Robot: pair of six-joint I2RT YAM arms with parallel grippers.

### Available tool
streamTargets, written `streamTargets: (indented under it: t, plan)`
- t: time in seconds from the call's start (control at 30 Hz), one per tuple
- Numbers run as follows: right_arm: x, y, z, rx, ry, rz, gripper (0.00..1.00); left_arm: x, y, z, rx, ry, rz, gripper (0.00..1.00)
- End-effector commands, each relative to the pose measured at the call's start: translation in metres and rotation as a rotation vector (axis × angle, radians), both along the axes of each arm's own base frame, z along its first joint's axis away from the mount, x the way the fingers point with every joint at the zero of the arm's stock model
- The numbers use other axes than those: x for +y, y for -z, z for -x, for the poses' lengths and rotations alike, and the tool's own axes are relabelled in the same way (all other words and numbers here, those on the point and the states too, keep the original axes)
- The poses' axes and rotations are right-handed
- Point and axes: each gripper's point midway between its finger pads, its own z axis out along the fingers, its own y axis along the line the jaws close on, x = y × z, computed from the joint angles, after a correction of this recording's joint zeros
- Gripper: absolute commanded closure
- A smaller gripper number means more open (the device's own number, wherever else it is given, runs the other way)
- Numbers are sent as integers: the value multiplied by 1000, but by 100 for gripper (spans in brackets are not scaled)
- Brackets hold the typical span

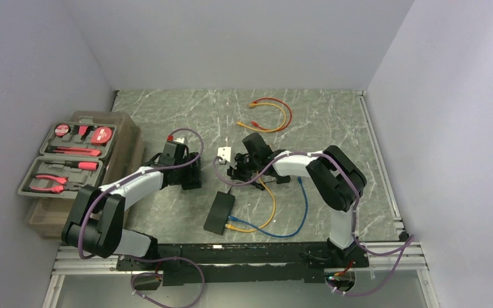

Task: Insert the plug into the switch port
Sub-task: Pick up the switch port at the center of the board.

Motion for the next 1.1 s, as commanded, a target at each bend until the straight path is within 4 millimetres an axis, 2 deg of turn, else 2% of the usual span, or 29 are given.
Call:
streamTargets:
  t: [0.0,0.2,0.43,0.57,0.67,0.73,0.8,1.07]
  plan:
    - [8,-8,-11,-21,-42,-31,56,-10,7,15,45,41,57,85]
    - [12,-6,-17,3,-48,-13,58,-11,7,17,43,48,67,85]
    - [5,3,-10,51,-53,32,77,-14,5,17,36,58,80,86]
    - [1,8,-6,62,-47,44,79,-15,6,18,37,66,87,87]
    - [0,13,-2,79,-47,52,89,-17,6,18,37,77,91,88]
    - [-1,15,-2,86,-41,59,100,-18,5,18,33,88,94,88]
    - [-3,15,-5,72,-23,63,100,-19,5,19,32,99,98,89]
    - [-17,-22,-22,-56,114,15,100,-37,-5,21,-6,217,108,88]
